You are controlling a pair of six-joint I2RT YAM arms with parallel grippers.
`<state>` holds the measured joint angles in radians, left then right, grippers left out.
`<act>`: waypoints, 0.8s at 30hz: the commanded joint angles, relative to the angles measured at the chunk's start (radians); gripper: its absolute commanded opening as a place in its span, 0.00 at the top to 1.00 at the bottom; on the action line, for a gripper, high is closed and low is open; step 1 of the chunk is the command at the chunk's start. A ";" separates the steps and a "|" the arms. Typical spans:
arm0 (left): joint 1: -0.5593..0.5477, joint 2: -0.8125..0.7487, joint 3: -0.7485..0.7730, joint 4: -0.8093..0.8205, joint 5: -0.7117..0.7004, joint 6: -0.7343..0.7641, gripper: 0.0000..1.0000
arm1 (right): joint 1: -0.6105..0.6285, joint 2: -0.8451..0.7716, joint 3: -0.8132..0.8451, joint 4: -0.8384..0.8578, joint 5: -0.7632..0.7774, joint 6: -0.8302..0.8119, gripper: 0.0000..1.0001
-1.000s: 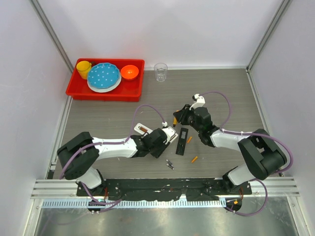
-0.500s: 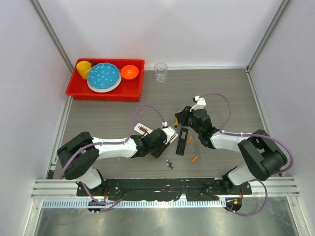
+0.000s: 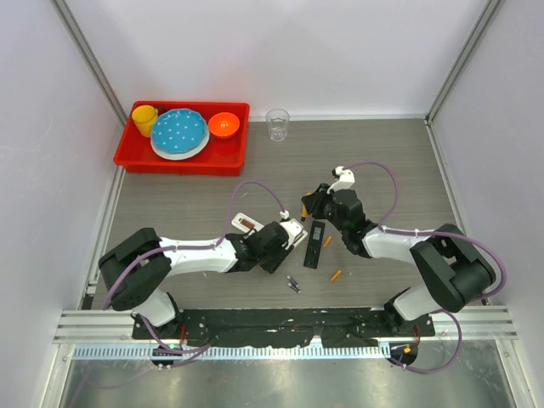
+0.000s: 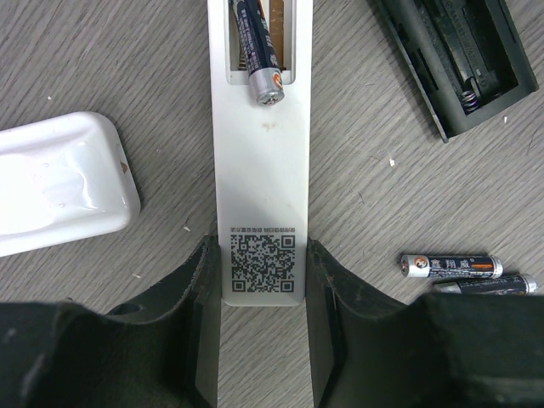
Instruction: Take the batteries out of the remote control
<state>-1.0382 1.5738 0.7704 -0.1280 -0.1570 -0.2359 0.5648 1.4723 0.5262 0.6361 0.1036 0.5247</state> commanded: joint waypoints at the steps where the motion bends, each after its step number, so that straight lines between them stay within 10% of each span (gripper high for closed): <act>1: 0.004 0.028 -0.002 -0.016 -0.013 -0.003 1.00 | 0.012 0.010 0.014 0.059 0.016 -0.009 0.99; 24: 0.004 0.034 0.001 -0.021 -0.015 -0.003 1.00 | 0.033 -0.026 0.009 0.047 -0.047 0.035 0.99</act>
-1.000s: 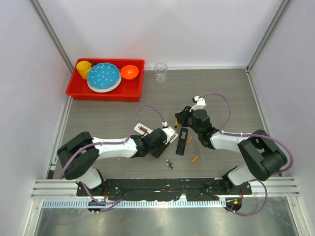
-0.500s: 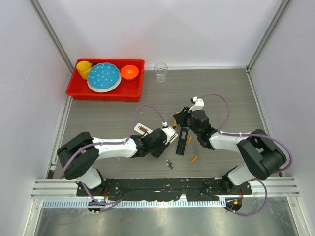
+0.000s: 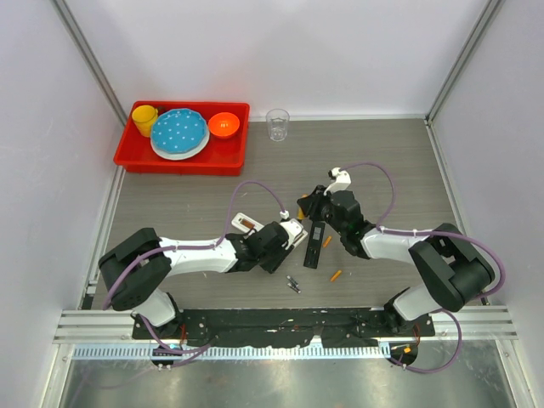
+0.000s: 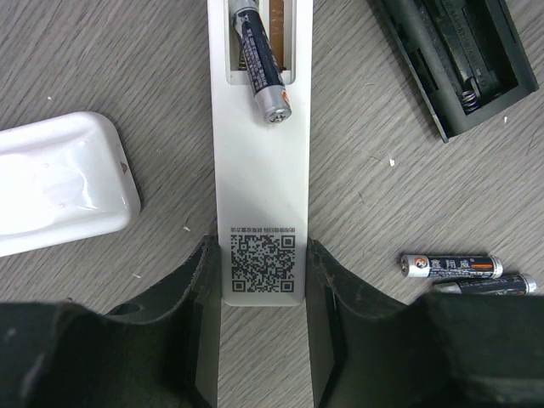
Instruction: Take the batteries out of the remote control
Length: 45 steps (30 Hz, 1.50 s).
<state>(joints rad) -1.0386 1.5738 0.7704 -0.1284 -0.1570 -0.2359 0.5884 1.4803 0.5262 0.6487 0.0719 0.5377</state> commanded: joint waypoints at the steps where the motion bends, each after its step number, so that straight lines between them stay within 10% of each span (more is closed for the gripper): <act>1: 0.005 0.034 0.003 -0.020 -0.015 -0.003 1.00 | 0.011 -0.038 0.005 0.034 -0.017 0.022 0.99; 45: 0.005 0.037 0.004 -0.023 -0.010 -0.002 1.00 | 0.064 -0.184 -0.022 -0.116 -0.081 -0.021 0.99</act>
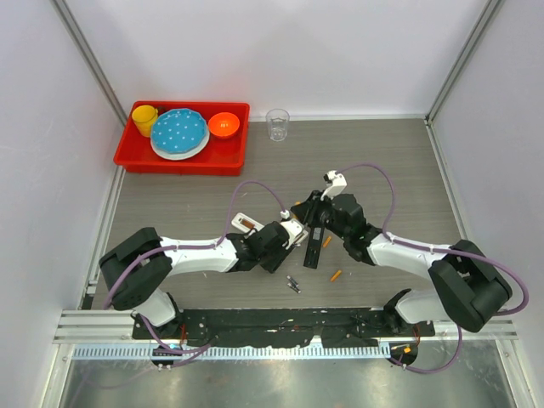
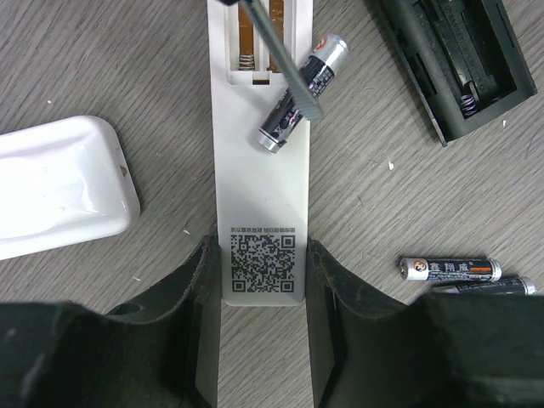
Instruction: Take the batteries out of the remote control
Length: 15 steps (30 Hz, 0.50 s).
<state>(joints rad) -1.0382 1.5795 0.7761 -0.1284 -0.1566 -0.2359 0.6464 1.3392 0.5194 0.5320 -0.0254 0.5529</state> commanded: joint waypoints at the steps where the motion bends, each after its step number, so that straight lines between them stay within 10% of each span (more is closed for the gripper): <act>1: 0.004 0.033 -0.001 -0.023 -0.011 -0.003 1.00 | 0.006 -0.049 -0.016 0.000 0.021 -0.039 0.99; 15: 0.004 0.031 -0.001 -0.023 -0.011 -0.002 1.00 | 0.006 0.040 0.039 0.068 0.079 -0.019 0.99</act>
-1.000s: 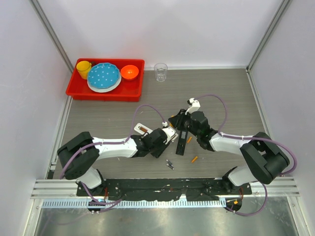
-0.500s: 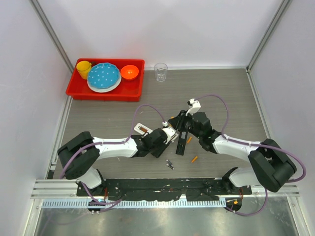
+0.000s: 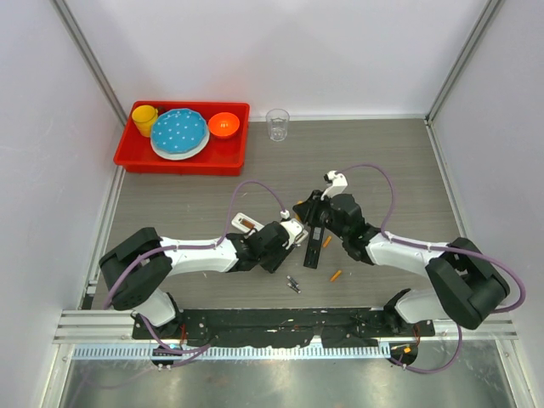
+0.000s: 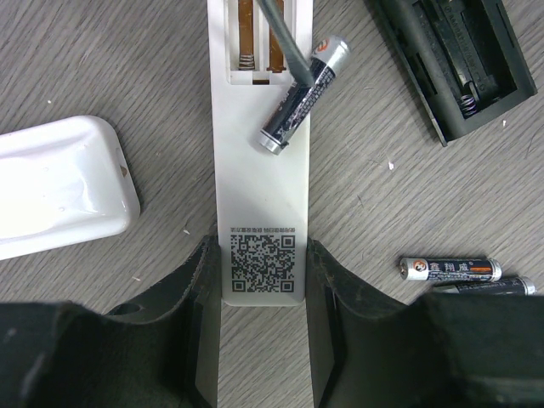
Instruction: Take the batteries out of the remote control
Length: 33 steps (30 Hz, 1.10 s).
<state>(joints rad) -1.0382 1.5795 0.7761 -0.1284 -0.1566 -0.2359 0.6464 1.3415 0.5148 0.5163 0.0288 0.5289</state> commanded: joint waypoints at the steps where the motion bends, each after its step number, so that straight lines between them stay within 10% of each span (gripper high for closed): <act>1: 0.003 0.030 -0.001 -0.023 -0.011 -0.003 1.00 | 0.004 0.045 0.047 0.085 0.026 0.006 0.99; 33: 0.012 -0.081 -0.002 0.001 -0.011 -0.023 1.00 | -0.163 -0.258 -0.004 -0.110 -0.069 0.055 0.99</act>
<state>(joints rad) -1.0351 1.5604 0.7616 -0.1280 -0.1581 -0.2424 0.5678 1.1847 0.5285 0.4316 0.0074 0.5442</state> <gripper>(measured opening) 0.389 0.263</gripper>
